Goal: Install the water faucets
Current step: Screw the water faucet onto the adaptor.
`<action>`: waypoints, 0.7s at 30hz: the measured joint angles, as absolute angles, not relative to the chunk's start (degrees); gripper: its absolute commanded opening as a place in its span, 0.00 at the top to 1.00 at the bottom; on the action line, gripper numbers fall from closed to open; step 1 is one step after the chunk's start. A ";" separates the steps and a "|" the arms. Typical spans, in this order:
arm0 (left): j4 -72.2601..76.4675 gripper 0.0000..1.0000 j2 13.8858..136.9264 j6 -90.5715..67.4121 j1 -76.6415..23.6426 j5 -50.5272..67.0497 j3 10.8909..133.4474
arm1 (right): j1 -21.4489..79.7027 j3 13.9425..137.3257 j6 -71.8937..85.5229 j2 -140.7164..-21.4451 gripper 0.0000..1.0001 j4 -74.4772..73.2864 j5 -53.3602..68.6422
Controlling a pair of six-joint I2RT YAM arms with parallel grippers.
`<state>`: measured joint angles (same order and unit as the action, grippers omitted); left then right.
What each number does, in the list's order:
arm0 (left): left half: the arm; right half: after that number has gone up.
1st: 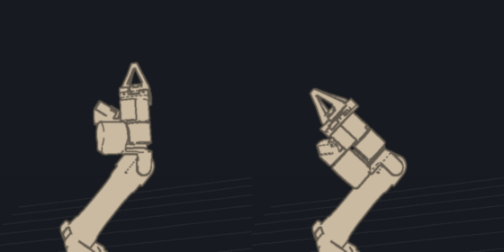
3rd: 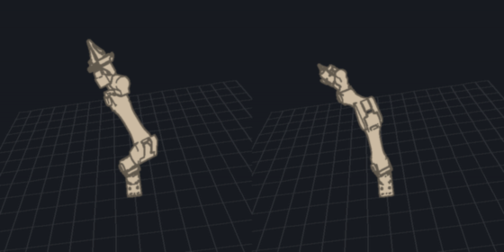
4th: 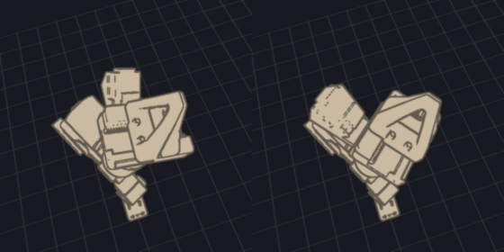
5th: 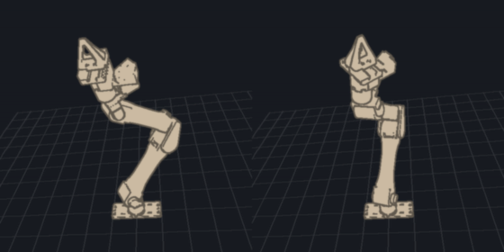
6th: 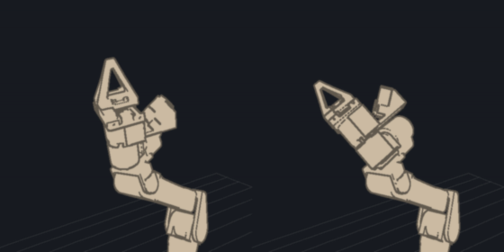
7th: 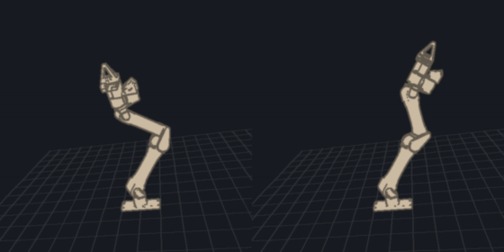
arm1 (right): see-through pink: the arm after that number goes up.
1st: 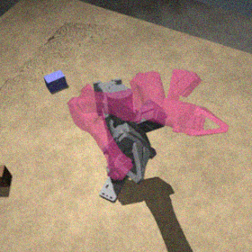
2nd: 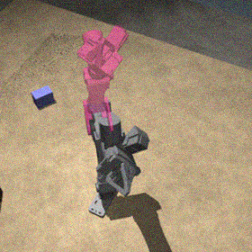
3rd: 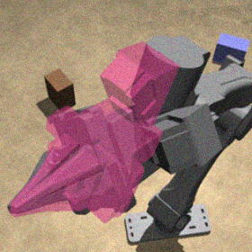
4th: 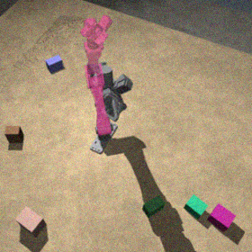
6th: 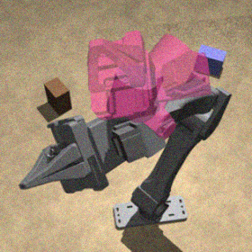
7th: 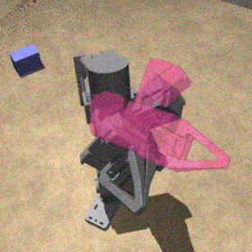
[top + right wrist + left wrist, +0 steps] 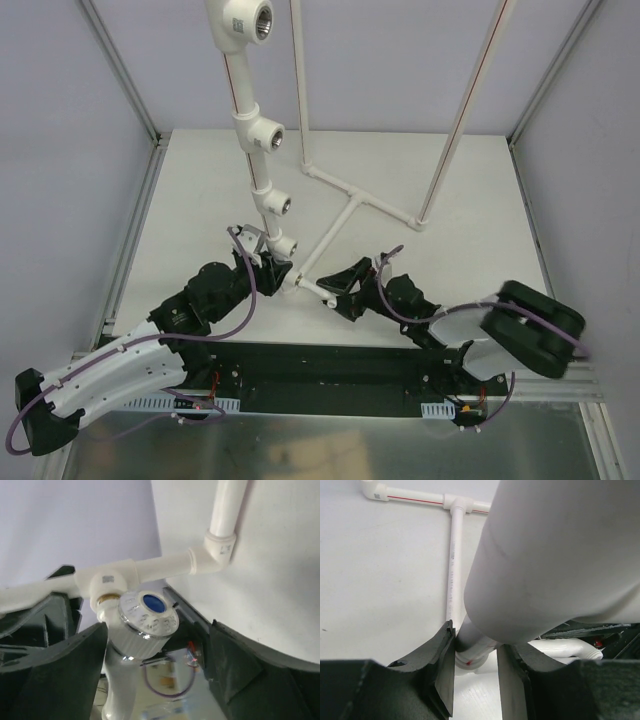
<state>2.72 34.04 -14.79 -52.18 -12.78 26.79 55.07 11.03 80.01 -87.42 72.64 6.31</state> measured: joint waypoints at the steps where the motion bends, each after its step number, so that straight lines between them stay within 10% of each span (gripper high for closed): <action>1: 2.72 1.00 34.15 -14.90 -52.16 -12.62 26.87 | 55.57 12.01 76.53 -82.30 0.08 64.55 4.49; 8: 4.27 1.00 35.94 -15.49 -52.16 -12.40 27.07 | 66.06 27.31 48.97 -53.69 0.05 13.41 -22.35; 21: 5.89 1.00 38.63 -15.57 -52.16 -11.46 27.94 | 69.17 24.38 16.01 -39.40 0.05 -4.38 -30.26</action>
